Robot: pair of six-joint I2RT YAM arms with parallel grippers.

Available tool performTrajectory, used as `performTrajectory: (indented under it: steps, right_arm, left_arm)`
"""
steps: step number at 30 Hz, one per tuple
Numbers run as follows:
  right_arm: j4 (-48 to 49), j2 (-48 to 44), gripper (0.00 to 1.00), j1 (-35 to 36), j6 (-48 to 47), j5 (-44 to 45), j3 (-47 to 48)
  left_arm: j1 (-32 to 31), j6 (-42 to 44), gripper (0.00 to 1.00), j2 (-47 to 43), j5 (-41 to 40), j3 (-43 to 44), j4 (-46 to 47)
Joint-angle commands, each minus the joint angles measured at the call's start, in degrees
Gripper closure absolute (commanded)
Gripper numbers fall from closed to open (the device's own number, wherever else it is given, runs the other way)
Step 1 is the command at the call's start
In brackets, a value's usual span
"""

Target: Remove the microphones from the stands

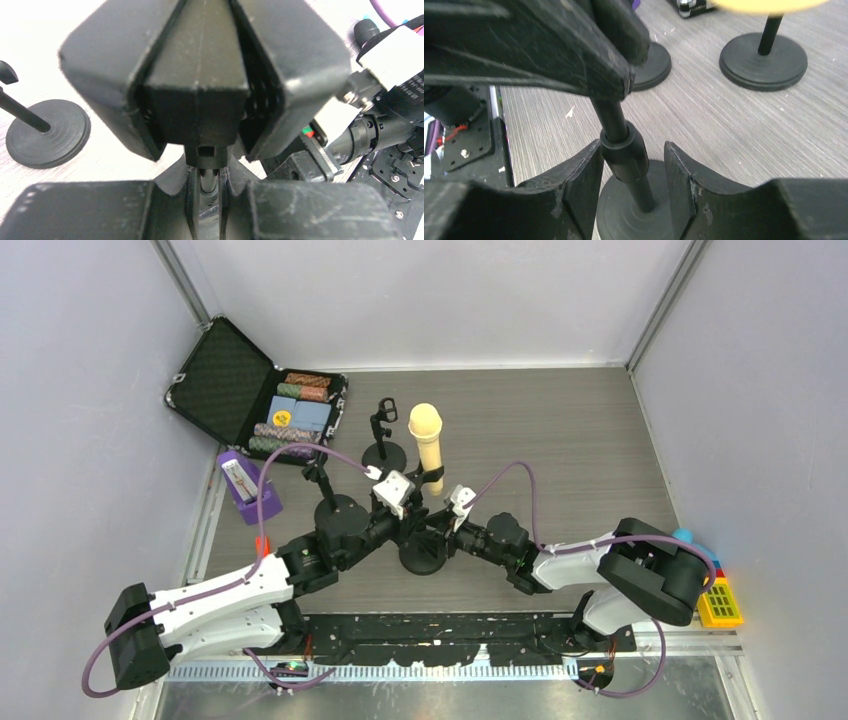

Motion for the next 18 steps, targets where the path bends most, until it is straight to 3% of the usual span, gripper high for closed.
performTrajectory:
  steps: [1, 5, 15, 18]
  right_arm:
    - [-4.53, -0.61, 0.47, -0.27, -3.48, -2.75, 2.52]
    - [-3.43, -1.2, 0.52, -0.27, -4.45, -0.94, 2.08]
    - [5.68, 0.53, 0.51, -0.33, -1.68, 1.52, 0.7]
    - [6.48, 1.27, 0.62, -0.28, -1.47, 2.56, 0.71]
  left_arm:
    - [-0.29, -1.2, 1.0, 0.51, 1.75, 2.12, -2.99]
    - [-0.35, -1.1, 1.0, 0.63, 1.65, 2.1, -2.89]
    - [-0.29, -1.19, 1.0, 1.1, 1.68, 2.12, -2.72]
    - [-0.35, -1.36, 1.0, 0.83, 1.59, 1.95, -2.57]
